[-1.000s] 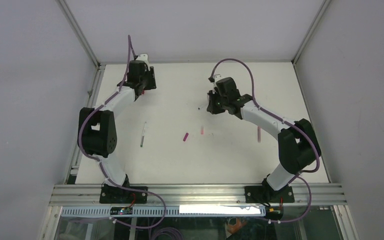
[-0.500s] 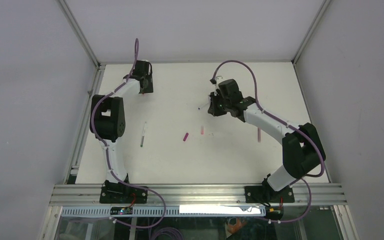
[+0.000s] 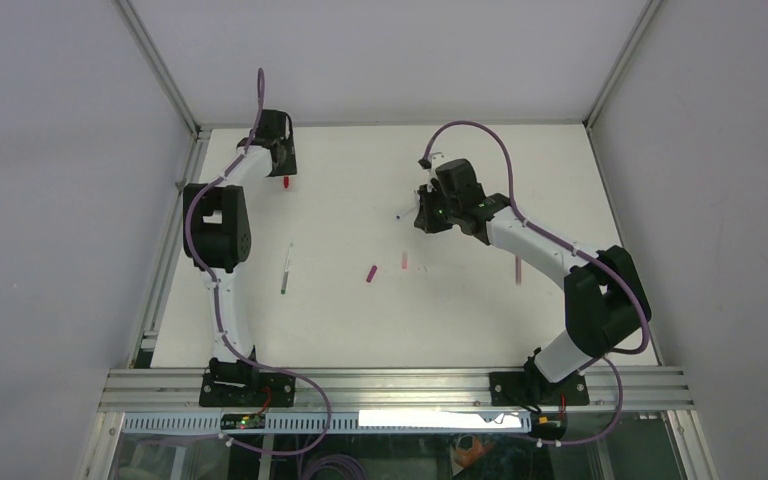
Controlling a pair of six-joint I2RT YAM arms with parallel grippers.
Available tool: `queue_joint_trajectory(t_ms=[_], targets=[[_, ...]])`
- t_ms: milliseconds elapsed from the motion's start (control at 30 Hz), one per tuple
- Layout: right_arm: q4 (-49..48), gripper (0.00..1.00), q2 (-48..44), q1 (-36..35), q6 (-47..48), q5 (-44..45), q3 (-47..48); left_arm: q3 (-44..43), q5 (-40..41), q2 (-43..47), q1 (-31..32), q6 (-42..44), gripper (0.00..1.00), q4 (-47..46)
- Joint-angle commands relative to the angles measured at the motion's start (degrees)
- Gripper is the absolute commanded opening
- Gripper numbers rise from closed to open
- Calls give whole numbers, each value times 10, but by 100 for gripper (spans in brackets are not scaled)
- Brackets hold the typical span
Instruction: Insert the pens into the pen caps
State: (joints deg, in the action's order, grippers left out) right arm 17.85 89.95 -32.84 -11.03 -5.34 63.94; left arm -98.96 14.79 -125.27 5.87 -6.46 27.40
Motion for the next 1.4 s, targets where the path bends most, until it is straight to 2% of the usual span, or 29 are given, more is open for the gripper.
queue_joint_trajectory(t_ms=[0,667,733,867,1000,1100,1200,1367], targets=[[-8,0,-17,-3,-2,-3,10,-57,-38,-20,-5,22,44,33],[-27,0,-32,-3,-5,-2,-12,-114,-68,-85,-6,18,42,105],[-27,0,-33,-3,-4,-3,-12,-121,-66,-88,-6,18,38,110],[-29,0,-32,-3,-5,-4,-14,-123,-64,-89,-7,18,24,111],[-29,0,-32,-3,-4,-5,-15,-120,-64,-90,-8,15,0,112],[-32,0,-31,-3,-5,-11,-20,-112,-82,-85,-8,10,0,109],[-45,0,-29,-4,-8,-49,-29,-67,-149,-44,-8,-4,0,67],[-102,0,-24,-29,-18,-143,-52,109,-323,113,-8,-84,0,-142]])
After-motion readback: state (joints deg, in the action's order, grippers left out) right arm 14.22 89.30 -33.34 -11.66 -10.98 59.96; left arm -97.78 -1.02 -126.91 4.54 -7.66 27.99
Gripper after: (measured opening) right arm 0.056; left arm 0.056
